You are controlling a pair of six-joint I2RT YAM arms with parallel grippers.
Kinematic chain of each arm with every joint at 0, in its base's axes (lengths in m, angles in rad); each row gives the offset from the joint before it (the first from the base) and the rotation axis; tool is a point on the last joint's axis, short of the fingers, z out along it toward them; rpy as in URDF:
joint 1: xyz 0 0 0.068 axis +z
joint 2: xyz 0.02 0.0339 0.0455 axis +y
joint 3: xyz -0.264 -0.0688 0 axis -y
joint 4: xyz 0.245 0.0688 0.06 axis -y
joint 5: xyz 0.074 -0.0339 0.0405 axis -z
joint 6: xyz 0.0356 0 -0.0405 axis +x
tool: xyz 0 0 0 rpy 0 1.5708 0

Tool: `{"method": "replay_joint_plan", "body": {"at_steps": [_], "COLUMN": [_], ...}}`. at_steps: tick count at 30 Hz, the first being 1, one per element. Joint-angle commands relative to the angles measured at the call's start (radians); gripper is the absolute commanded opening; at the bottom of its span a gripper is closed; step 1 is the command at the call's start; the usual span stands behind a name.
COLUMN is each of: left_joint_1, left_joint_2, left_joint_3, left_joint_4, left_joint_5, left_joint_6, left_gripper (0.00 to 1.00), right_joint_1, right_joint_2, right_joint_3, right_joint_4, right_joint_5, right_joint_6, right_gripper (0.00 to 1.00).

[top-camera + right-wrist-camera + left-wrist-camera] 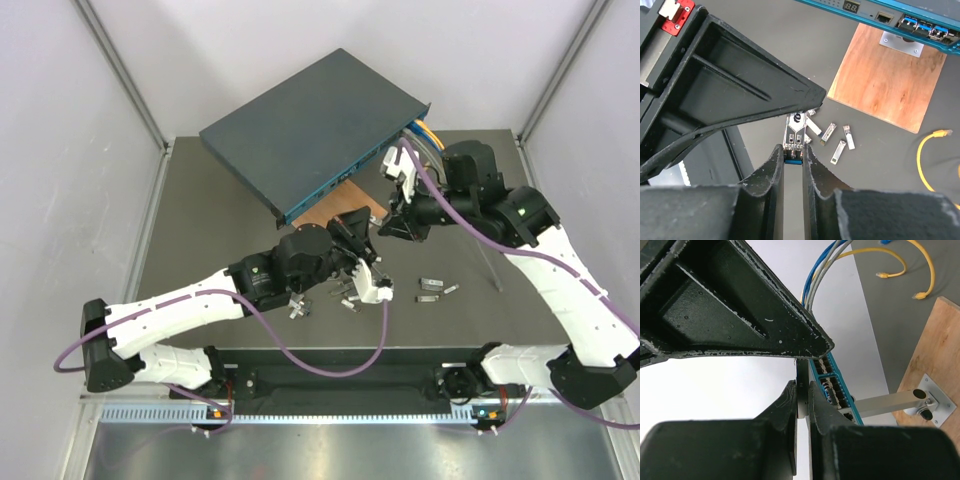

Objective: Insert the plug into the switch port

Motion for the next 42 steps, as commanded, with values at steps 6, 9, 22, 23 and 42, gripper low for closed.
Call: {"method": "replay_joint_plan", "body": {"at_steps": [6,9,22,23,42], "left_joint_1": [-0.011,-0.011,0.134,0.165,1.29], "left_joint_2": [-0.034,-0.04,-0.051,-0.05,-0.319], "left_joint_3": [0.007,0.003,0.269,0.321,-0.071], "left_joint_4": [0.081,0.092,-0.113,-0.128,0.118], "left_joint_5": [0.017,0.006,0.084,0.116,0.686], "left_joint_6": [-0.037,-0.049,-0.914,-1.007,-2.665], "left_gripper": [0.43,0.61,0.85,0.86,0.97], "right_joint_1": [0.011,0.01,-0.18,-0.192,-0.16], "right_joint_2": [-0.014,-0.023,-0.129,-0.128,0.125], "right_joint_3": [0.01,0.007,-0.125,-0.126,0.093], "right_joint_4": [0.062,0.068,0.207,0.209,0.105], "right_joint_5": [0.046,0.055,0.083,0.081,0.21], "right_joint_6": [-0.011,-0.005,0.052,0.058,-0.032], "right_gripper": [0.0,0.0,0.0,0.0,0.0]}}
